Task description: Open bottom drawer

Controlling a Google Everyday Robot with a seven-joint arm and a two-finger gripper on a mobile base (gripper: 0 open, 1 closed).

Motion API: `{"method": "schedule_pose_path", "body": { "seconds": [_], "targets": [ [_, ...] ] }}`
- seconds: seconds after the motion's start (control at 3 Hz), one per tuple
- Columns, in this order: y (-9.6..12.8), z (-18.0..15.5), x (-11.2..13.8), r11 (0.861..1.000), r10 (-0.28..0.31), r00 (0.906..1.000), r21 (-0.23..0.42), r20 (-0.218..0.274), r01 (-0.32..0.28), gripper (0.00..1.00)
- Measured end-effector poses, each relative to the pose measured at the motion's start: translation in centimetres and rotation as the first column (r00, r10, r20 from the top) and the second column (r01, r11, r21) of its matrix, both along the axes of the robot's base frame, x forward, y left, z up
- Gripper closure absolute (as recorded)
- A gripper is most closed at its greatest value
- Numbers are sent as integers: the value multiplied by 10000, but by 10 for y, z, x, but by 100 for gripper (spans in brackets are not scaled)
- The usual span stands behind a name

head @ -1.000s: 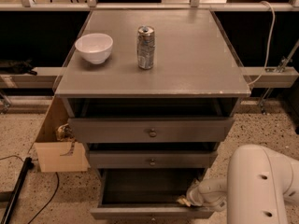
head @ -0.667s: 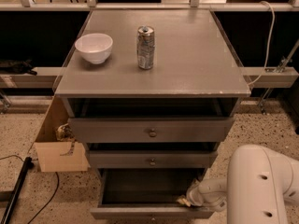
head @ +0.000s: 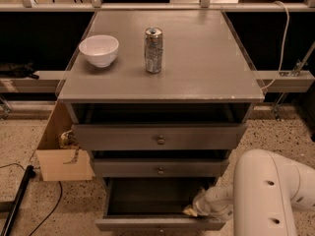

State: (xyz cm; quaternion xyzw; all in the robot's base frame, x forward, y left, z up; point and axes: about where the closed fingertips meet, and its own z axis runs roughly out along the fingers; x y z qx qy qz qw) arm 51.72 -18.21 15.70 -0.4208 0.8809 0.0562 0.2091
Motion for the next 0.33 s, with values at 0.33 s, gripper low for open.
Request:
{"method": "schedule_pose_path", "body": {
  "seconds": [0.33],
  "targets": [
    [0,0,0,10000,0,10000,0,0,0,0]
  ]
}}
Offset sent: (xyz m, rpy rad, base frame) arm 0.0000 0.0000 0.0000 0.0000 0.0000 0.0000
